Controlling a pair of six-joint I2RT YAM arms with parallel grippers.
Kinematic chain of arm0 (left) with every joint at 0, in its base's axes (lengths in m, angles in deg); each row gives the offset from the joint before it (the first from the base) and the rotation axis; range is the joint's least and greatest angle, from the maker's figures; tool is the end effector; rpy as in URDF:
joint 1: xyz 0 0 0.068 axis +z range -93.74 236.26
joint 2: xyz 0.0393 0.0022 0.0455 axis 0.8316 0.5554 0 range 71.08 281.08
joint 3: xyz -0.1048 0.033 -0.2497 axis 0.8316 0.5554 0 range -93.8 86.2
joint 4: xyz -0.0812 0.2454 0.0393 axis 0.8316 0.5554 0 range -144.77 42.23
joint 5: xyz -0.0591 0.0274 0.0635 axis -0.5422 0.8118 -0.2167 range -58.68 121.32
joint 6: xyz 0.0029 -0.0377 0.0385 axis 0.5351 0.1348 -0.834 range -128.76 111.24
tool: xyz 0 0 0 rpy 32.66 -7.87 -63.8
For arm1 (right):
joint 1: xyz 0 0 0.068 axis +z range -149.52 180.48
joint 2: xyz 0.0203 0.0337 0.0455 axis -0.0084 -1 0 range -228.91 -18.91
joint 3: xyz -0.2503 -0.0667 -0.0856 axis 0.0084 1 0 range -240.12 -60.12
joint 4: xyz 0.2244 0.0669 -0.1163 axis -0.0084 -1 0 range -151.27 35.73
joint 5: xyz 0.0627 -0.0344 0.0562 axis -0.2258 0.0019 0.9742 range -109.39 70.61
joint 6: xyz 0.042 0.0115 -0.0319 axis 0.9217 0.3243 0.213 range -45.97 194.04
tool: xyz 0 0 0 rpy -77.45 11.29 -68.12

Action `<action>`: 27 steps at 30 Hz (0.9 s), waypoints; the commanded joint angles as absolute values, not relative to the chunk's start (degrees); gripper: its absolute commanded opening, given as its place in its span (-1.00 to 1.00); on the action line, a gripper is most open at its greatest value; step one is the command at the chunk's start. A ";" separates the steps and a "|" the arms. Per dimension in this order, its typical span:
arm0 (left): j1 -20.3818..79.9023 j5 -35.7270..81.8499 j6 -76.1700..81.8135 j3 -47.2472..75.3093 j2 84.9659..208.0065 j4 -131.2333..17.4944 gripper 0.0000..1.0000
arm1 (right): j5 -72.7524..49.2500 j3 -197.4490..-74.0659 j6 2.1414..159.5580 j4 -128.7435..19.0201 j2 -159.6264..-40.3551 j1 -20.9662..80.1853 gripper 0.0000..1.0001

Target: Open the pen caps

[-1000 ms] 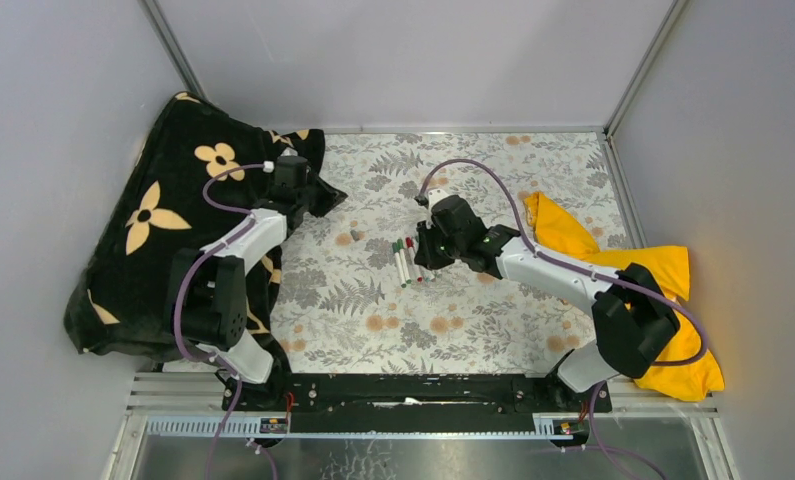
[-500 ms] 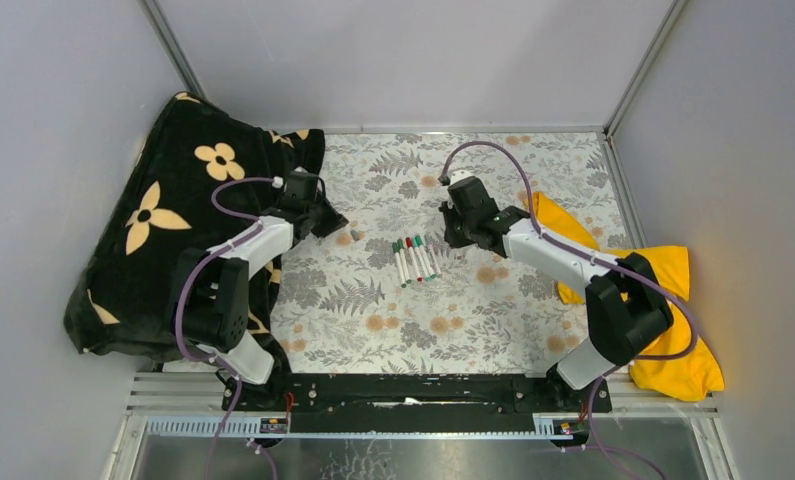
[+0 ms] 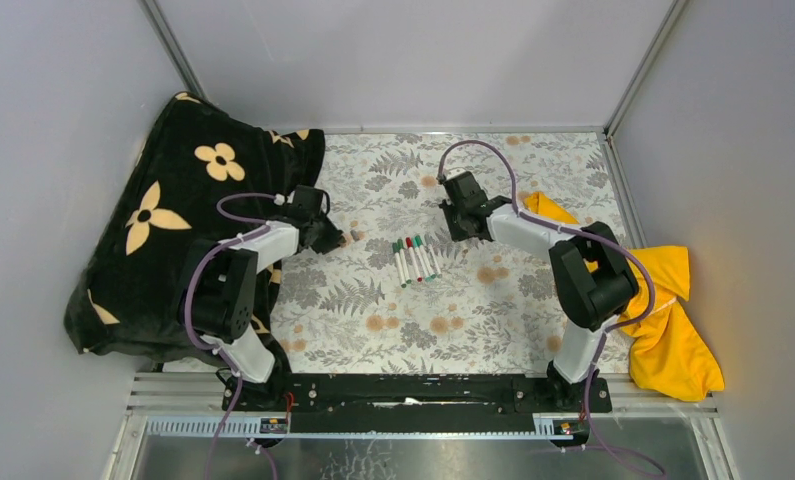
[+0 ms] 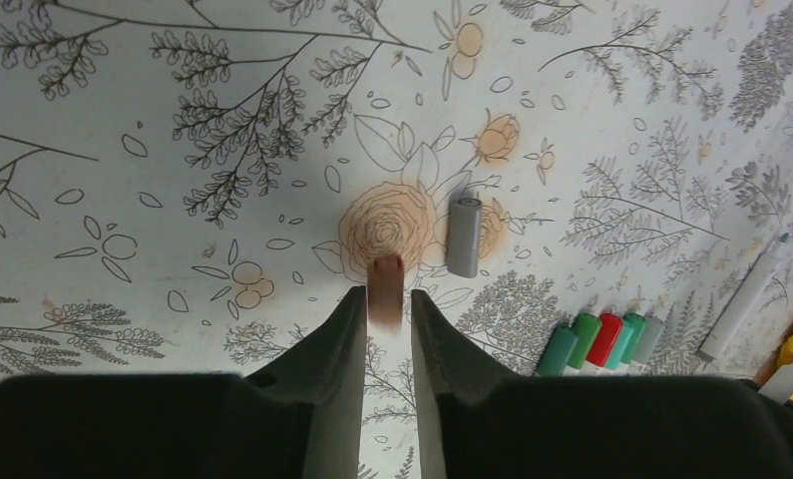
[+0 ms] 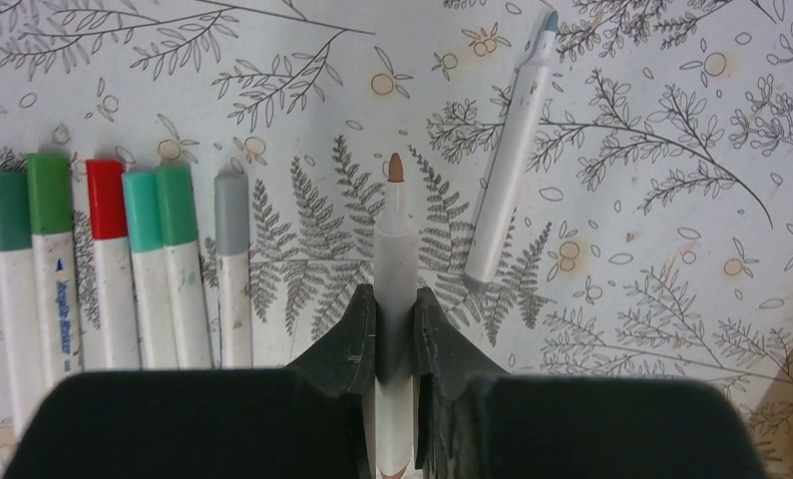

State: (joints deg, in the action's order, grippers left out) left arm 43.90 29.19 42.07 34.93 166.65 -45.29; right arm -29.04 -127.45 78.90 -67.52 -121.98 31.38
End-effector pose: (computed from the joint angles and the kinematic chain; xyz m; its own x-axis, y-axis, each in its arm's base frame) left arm 0.3198 -0.0715 0.1596 -0.6803 -0.6439 -0.3501 -0.4621 0.7476 -0.4771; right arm 0.3336 0.1927 0.1938 -0.6802 -0.3097 -0.6644 -0.3555 0.9320 -0.0705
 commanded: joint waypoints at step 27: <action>40.64 33.17 43.80 37.02 156.32 -45.28 0.00 | -33.12 -135.52 76.39 -67.00 -128.27 29.17 -0.20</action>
State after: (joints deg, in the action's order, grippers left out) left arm 41.21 31.05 43.43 36.60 158.96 -45.42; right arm -30.94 -133.25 77.02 -65.91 -130.46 29.52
